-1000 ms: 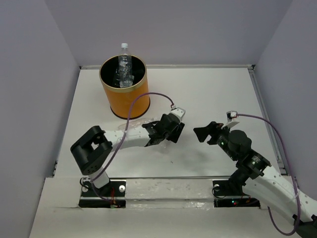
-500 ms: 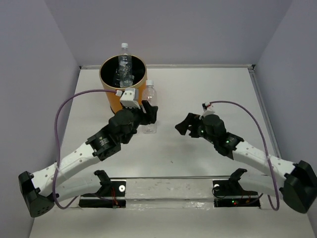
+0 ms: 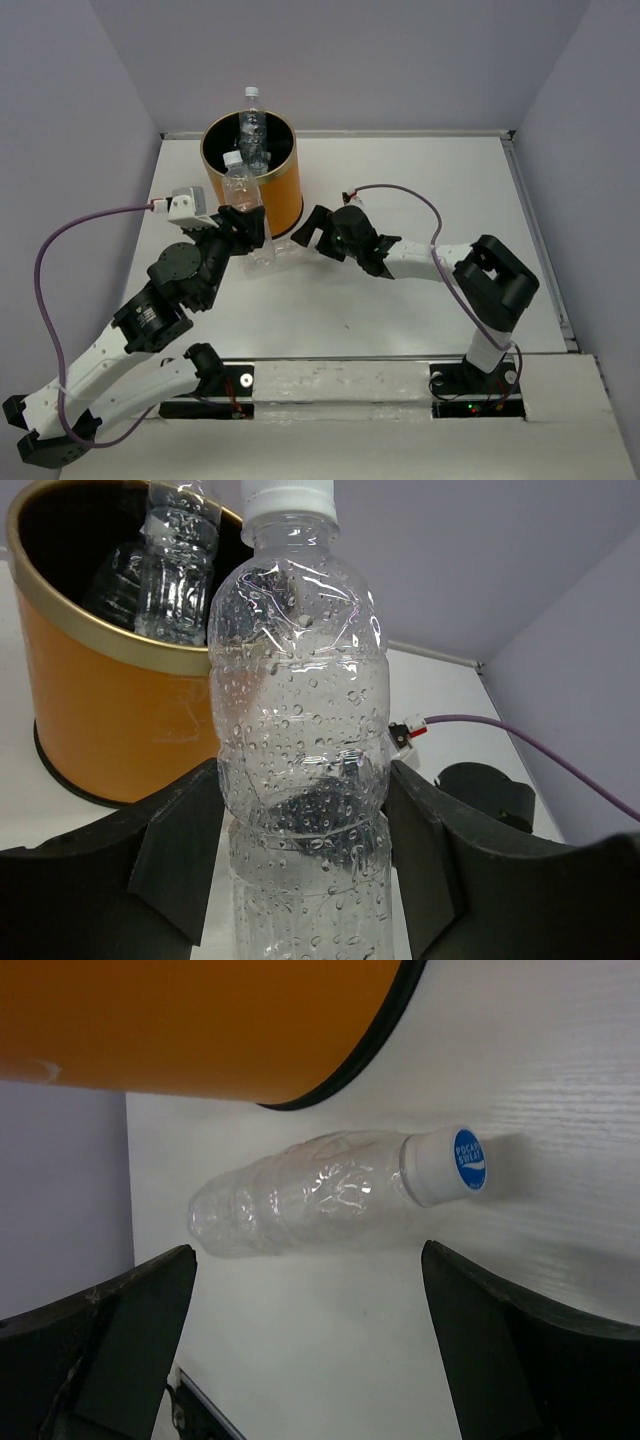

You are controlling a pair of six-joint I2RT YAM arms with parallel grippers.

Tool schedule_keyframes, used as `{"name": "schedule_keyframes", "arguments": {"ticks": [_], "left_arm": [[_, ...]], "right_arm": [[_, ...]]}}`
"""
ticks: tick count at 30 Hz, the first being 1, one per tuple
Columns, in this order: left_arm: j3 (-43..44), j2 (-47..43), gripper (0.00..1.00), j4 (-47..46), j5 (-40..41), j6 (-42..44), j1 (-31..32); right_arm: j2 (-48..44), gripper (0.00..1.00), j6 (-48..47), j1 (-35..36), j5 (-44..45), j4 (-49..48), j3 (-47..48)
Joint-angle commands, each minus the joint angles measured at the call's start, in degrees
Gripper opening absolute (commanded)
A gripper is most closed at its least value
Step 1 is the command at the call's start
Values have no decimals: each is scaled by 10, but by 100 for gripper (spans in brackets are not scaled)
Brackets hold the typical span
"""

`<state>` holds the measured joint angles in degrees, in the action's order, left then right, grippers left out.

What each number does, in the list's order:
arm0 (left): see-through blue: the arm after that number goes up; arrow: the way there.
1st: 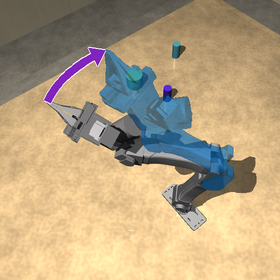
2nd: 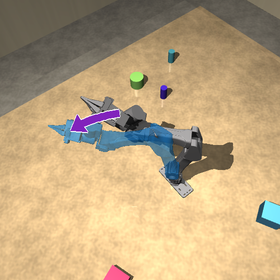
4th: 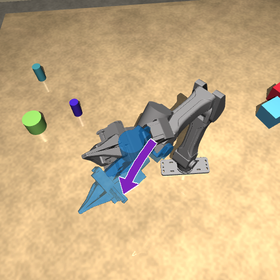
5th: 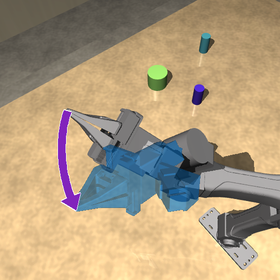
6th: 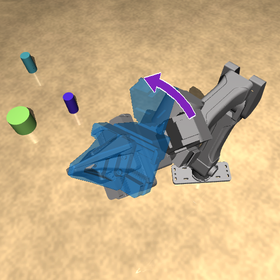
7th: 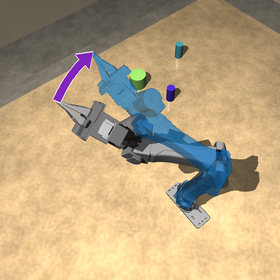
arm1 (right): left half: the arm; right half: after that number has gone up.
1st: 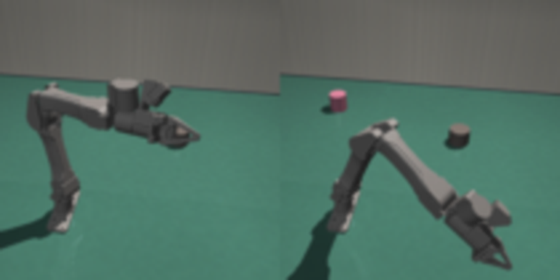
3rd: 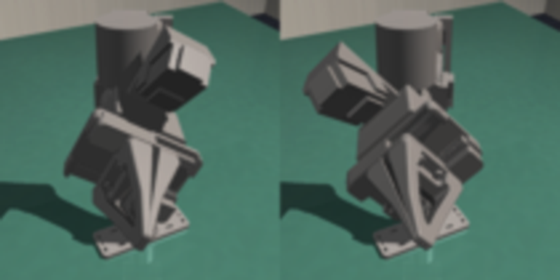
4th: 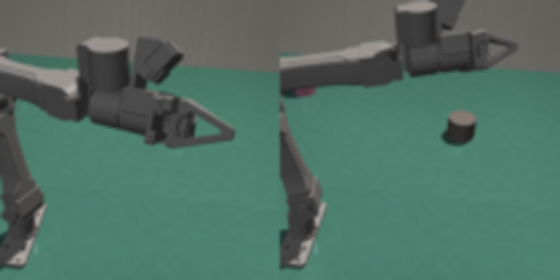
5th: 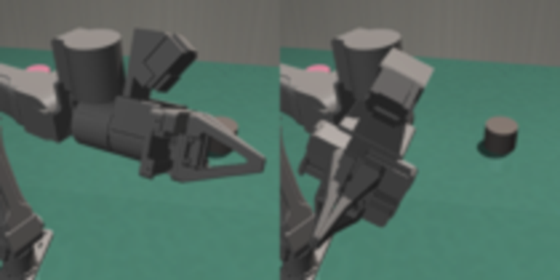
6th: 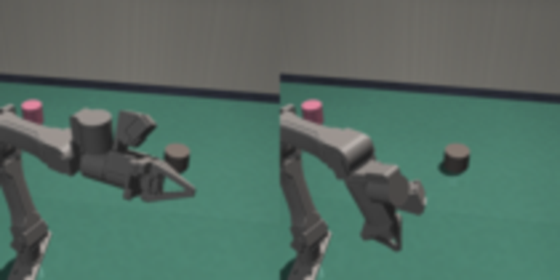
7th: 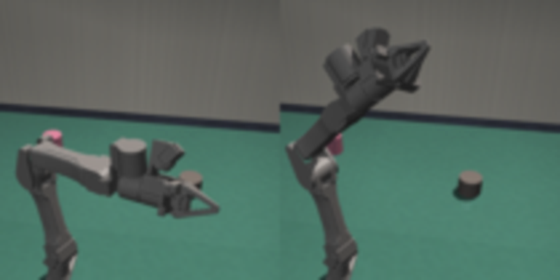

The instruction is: Put the plastic bottles in the bin

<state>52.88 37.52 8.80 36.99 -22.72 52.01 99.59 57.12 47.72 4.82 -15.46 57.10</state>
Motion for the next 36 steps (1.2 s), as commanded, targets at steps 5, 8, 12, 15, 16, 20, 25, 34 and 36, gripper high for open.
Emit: {"name": "schedule_keyframes", "arguments": {"ticks": [5,8,12,15,16,20,25,34,36], "left_arm": [[6,-40,44,3,33,21,-4],[15,-47,44,3,33,27,-4],[30,-43,44,3,32,36,-4],[35,-32,44,4,36,40,-4],[36,-29,44,3,37,42,-4],[35,-6,44,-17,53,55,-5],[65,37,44,-55,79,86,-12],[186,199,44,-103,14,108,-101],[207,239,44,-120,3,114,-158]], "right_arm": [[75,100,51,0,56,38,74],[103,100,44,0,33,41,107],[152,100,44,0,23,44,149],[176,100,53,0,15,44,158],[183,100,55,0,12,45,165],[213,99,48,-5,0,45,180],[209,65,37,-5,5,42,165],[76,25,-17,-22,35,-70,10],[20,24,-52,-22,45,-86,-33]]}}
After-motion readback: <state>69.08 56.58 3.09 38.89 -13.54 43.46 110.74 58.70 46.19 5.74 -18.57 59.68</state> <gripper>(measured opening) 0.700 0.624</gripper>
